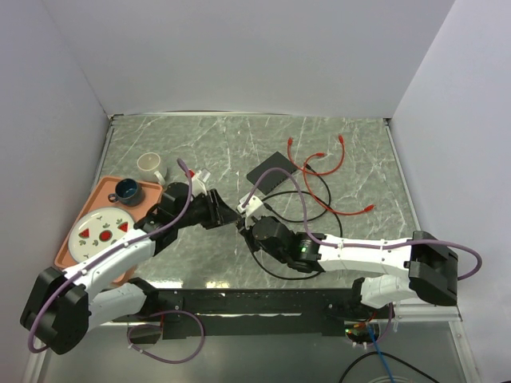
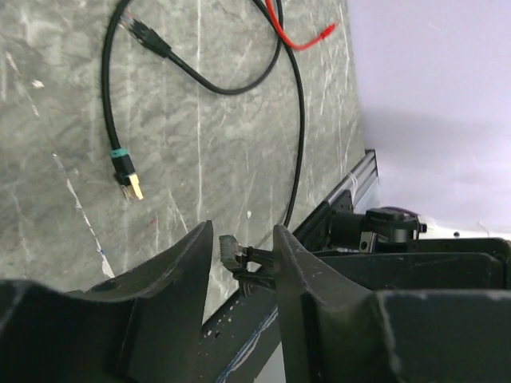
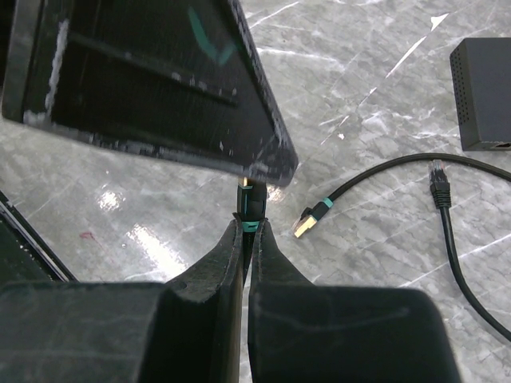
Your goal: Insert the plug into the switch port
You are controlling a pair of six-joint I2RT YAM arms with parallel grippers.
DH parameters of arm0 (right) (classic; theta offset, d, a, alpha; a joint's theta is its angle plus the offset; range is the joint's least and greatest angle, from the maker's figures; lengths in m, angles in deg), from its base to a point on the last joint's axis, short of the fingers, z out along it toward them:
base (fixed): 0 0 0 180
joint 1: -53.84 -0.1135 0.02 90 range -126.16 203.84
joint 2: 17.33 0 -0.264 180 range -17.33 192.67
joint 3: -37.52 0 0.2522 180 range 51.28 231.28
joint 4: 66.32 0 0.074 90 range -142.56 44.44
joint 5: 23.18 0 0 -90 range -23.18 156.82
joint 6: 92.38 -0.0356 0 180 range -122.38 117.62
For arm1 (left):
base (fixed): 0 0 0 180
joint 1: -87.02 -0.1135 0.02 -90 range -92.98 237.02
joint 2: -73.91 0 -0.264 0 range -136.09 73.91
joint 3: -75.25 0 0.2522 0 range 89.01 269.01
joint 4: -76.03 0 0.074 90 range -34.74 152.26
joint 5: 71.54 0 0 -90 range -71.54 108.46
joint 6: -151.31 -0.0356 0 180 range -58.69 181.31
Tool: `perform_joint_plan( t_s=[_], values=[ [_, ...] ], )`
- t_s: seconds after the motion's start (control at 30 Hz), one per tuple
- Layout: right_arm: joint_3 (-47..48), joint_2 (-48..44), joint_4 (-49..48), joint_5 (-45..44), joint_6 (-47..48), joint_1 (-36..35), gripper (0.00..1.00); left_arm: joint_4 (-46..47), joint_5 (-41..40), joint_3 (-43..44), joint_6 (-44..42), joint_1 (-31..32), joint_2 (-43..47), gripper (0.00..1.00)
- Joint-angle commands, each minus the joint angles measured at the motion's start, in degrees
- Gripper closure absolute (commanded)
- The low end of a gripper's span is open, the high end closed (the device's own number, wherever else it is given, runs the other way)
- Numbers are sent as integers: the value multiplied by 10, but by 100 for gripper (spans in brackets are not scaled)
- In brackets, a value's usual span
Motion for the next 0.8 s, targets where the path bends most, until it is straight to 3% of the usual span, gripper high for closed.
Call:
perform_joint_plan(
  t_s=[0.0, 0.1, 0.2, 0.23, 0.3, 0.37, 0.4, 0.43, 0.53, 0.6, 0.77],
  values=[
    [16, -24, -23, -17, -9, -3, 100, 20, 17, 8, -8, 9, -7, 59],
    [18, -25, -20, -23, -10, -3, 100, 15, 11, 6, -12, 11, -7, 68],
    [19, -24, -19, -22, -10, -3, 100, 22, 12, 1, -6, 11, -6, 86],
    [20, -24, -19, -21, -9, -2, 100, 22, 11, 2, -5, 12, -7, 98],
    [22, -22, -17, -22, -10, -3, 100, 16, 6, 5, -5, 12, -7, 99],
    [21, -21, -14, -23, -11, -3, 88, 12, -4, 7, -5, 12, -2, 99],
    [19, -22, -15, -22, -11, -3, 80, 8, -6, 8, -5, 11, 1, 99],
    [12, -27, -19, -20, -11, -4, 61, 5, -9, 8, -5, 12, 3, 99],
    [-35, -65, -56, 15, -26, 5, 38, -2, -18, 10, -5, 12, 12, 99],
    [-67, -101, -111, 75, -47, 41, 31, -3, -14, 12, -6, 12, 14, 99],
    [-80, -111, -109, 116, -57, 76, 34, 3, -11, 9, -2, 12, 16, 99]
  ],
)
